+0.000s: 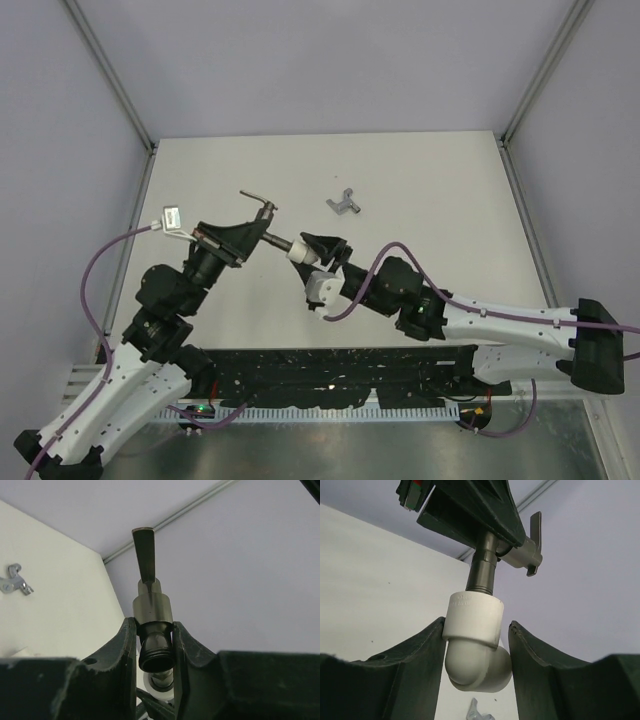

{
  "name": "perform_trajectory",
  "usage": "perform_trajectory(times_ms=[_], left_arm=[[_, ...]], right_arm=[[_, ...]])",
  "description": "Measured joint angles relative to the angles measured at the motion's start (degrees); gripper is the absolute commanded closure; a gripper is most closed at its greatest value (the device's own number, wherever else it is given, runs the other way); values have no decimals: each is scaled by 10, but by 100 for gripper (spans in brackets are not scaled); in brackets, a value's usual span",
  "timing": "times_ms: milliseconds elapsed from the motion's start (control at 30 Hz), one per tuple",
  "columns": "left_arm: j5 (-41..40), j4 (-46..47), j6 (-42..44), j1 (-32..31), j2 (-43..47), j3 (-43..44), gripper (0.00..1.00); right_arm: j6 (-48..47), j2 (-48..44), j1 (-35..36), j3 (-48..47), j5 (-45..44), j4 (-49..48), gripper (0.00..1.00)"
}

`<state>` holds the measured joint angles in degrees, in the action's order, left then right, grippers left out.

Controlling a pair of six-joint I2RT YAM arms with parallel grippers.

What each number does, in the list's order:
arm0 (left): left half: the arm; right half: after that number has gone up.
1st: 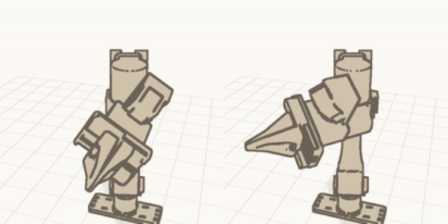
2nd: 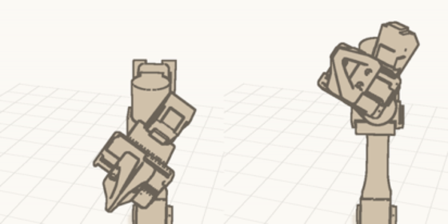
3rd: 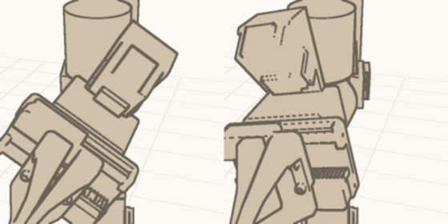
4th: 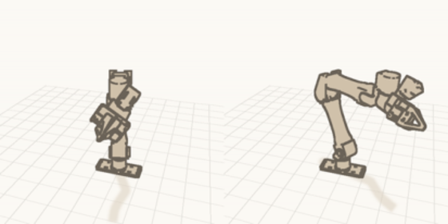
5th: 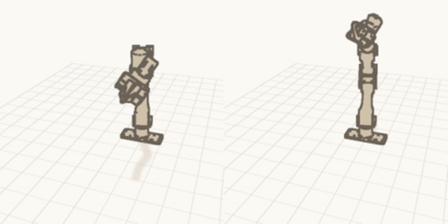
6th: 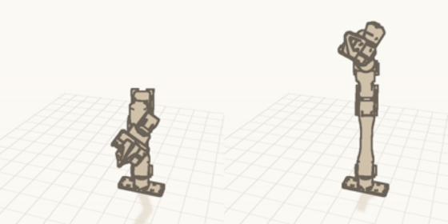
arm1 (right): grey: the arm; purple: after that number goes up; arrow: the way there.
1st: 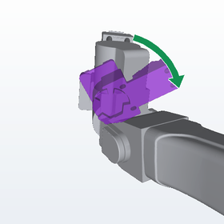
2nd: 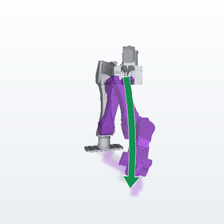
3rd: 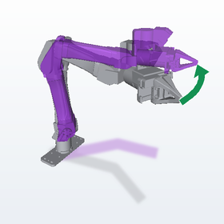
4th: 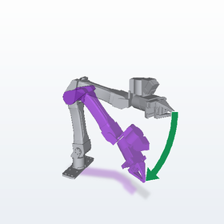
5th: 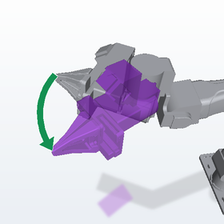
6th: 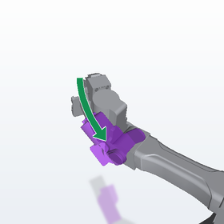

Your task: Install the water faucets

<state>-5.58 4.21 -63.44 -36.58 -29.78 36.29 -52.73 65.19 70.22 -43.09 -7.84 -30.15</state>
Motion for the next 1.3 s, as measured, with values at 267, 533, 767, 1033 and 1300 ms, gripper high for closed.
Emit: perform_trajectory(times_ms=[267, 533, 767, 1033, 1300], left_arm=[[54, 235, 113, 5, -9, -82, 100], [177, 457, 240, 12, -47, -86, 100], [204, 478, 298, 19, -54, -85, 100], [162, 391, 325, 11, -11, -88, 100], [107, 239, 306, 2, 23, -67, 100]], right_arm=[[341, -5, -144, -1, 264, -21, 95], [835, 120, -231, -21, 492, -329, 95], [1145, 230, -259, -40, 535, -518, 74], [1207, 228, -289, -32, 523, -506, 32], [1080, 170, -342, -3, 489, -413, 14]])
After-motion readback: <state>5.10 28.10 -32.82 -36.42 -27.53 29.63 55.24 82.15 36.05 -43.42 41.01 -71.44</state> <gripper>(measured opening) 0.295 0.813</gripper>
